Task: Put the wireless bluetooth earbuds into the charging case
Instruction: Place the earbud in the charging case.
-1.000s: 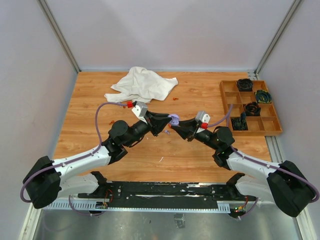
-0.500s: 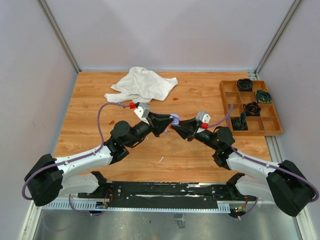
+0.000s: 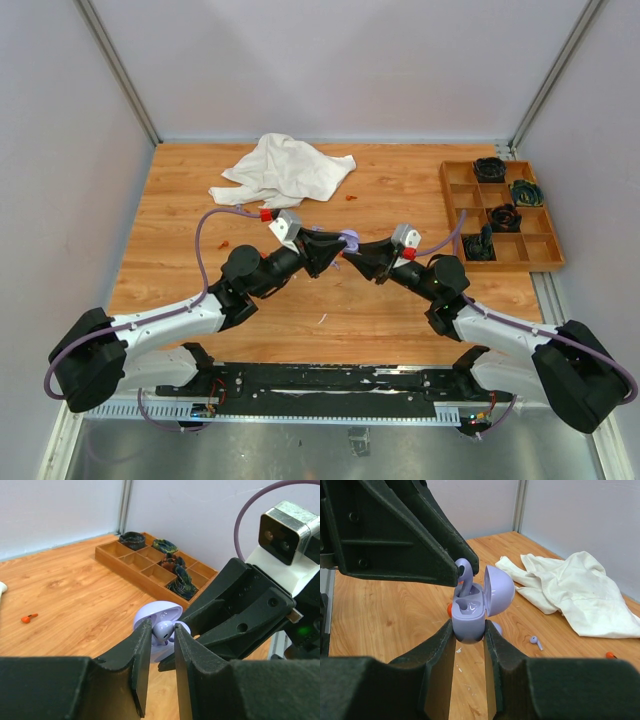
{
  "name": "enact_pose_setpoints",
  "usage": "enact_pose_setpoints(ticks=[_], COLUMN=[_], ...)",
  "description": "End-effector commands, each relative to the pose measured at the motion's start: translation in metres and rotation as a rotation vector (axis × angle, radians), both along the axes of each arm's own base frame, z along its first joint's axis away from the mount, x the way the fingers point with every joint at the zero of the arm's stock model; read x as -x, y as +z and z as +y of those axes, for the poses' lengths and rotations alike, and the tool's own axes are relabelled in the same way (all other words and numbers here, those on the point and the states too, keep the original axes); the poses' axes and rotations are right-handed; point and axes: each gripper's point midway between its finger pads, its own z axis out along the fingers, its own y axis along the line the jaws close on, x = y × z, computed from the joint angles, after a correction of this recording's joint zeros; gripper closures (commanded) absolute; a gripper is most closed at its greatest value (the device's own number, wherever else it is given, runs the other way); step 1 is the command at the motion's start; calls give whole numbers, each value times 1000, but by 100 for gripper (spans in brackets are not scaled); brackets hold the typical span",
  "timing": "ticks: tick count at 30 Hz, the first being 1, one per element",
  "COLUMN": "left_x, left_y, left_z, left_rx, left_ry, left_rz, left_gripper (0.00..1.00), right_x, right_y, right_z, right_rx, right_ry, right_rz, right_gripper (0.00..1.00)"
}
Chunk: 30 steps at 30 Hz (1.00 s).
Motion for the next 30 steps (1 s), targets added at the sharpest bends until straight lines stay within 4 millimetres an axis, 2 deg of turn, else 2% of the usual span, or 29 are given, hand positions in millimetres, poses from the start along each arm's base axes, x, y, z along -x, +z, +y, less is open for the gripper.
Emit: enact_pose_setpoints(ticks=[1, 12, 22, 30], left_x=[6, 4, 0, -4], left_y=[0, -1, 25, 14], left_z=[0, -6, 9, 9], left_rx=[-6, -26, 8, -40], left_ry=[-15, -25, 50, 82], left_rz=[-25, -3, 95, 241], left_gripper=[70, 64, 35, 25], right_x=[7, 11, 8, 6], right_y=[19, 19, 17, 16], right_z=[1, 2, 0, -1], right_rx=[-42, -33, -20, -13], right_ry=[8, 29, 9, -4], right_rz=[-77, -98, -103, -103], right_gripper=[99, 99, 99, 99])
